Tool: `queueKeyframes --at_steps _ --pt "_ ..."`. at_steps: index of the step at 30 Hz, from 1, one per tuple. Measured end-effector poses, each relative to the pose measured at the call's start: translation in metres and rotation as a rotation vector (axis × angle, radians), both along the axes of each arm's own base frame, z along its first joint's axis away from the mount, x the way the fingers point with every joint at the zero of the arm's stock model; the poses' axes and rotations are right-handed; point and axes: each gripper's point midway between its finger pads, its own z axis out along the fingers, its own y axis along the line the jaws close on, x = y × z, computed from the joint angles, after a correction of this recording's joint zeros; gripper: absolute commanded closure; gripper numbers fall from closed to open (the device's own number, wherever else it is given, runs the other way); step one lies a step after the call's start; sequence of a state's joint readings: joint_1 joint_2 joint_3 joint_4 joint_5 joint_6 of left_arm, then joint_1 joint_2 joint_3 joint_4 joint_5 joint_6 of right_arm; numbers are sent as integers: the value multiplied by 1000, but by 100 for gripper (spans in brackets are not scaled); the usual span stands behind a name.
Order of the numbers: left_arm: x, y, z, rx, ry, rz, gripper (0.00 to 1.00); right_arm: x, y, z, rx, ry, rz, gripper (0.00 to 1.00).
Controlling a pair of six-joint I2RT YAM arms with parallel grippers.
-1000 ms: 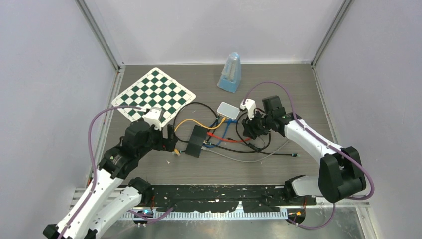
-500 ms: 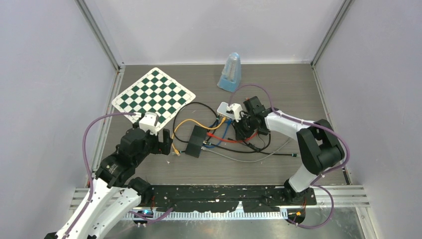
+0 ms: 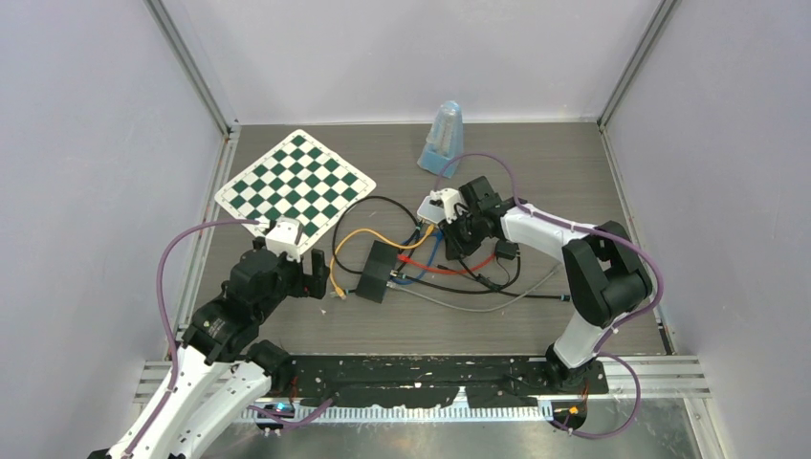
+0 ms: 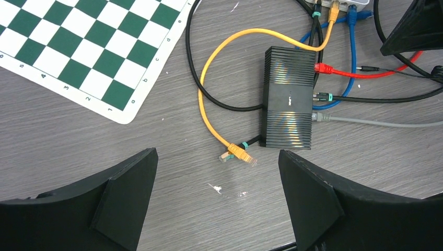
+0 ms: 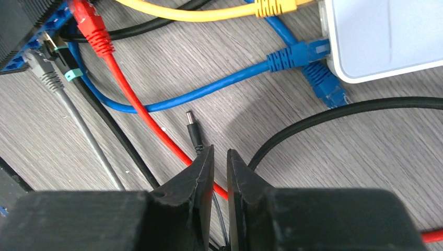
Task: Insert the plug into the switch port
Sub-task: Place the plug at the center of the board.
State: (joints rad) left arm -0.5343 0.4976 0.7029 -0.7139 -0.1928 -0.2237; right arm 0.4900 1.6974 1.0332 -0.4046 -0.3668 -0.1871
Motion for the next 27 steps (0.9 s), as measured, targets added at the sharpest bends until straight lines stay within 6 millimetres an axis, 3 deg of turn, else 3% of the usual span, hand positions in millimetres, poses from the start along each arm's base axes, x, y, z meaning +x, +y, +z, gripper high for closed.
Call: queueKeyframes --at_steps 5,13,27 --pt "0 1 0 3 -2 5 11 -2 6 0 4 4 11 76" --pt "1 2 0 5 -3 7 11 -12 4 -18 -23 69 24 75" --pt "1 1 -2 7 0 7 11 -20 6 -20 -10 96 61 74"
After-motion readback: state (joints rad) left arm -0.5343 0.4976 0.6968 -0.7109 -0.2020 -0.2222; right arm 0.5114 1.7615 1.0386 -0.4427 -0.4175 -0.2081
